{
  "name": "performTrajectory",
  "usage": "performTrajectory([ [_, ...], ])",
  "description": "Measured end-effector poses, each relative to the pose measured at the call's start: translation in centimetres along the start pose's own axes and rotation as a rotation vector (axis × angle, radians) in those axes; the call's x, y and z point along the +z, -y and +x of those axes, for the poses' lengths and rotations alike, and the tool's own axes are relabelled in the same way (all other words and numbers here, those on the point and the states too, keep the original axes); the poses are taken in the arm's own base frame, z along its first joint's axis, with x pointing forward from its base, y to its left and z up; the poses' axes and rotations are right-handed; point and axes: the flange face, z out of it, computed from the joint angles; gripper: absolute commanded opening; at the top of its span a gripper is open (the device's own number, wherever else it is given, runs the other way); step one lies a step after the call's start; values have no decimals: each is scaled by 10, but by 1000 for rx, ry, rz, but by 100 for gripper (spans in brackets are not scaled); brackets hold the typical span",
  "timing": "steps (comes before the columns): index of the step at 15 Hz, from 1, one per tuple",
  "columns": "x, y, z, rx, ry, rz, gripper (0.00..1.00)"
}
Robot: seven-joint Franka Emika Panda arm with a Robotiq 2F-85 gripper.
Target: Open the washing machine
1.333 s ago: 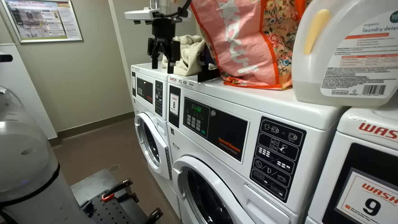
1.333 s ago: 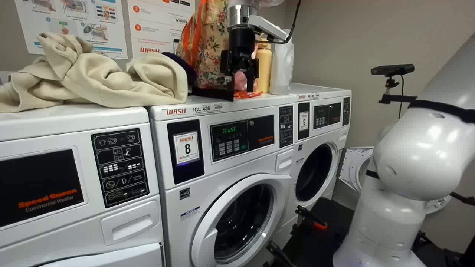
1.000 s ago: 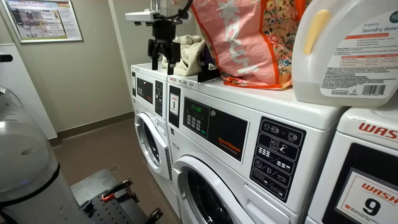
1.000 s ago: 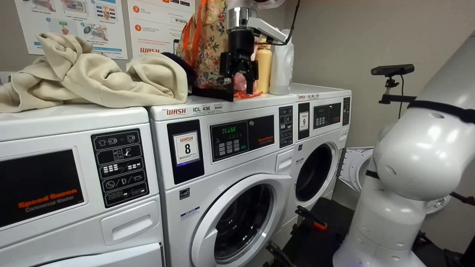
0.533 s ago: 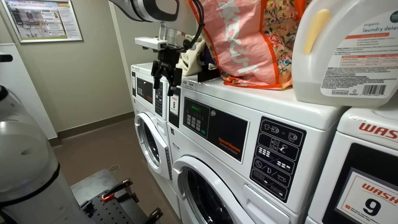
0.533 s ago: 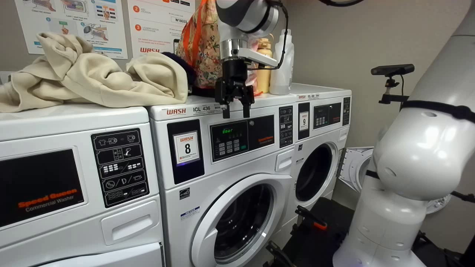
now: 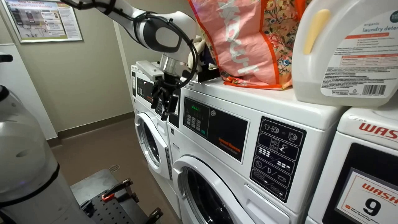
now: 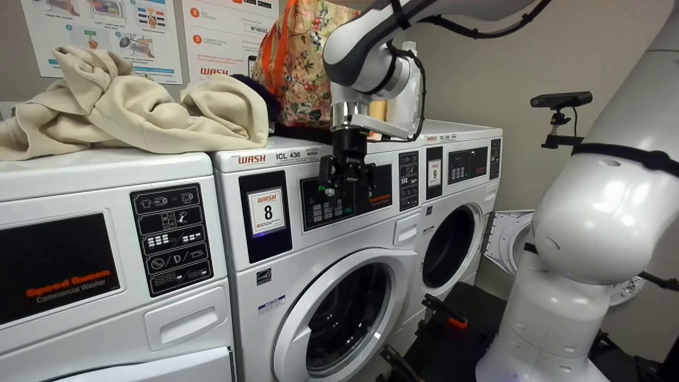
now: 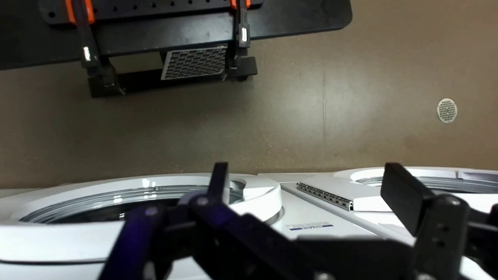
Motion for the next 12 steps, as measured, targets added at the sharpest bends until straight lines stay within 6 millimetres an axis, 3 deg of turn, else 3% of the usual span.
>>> performTrajectory([
  [7, 82, -33, -6, 204, -136, 167, 100],
  [12, 109, -49, -10, 342, -241, 216, 100],
])
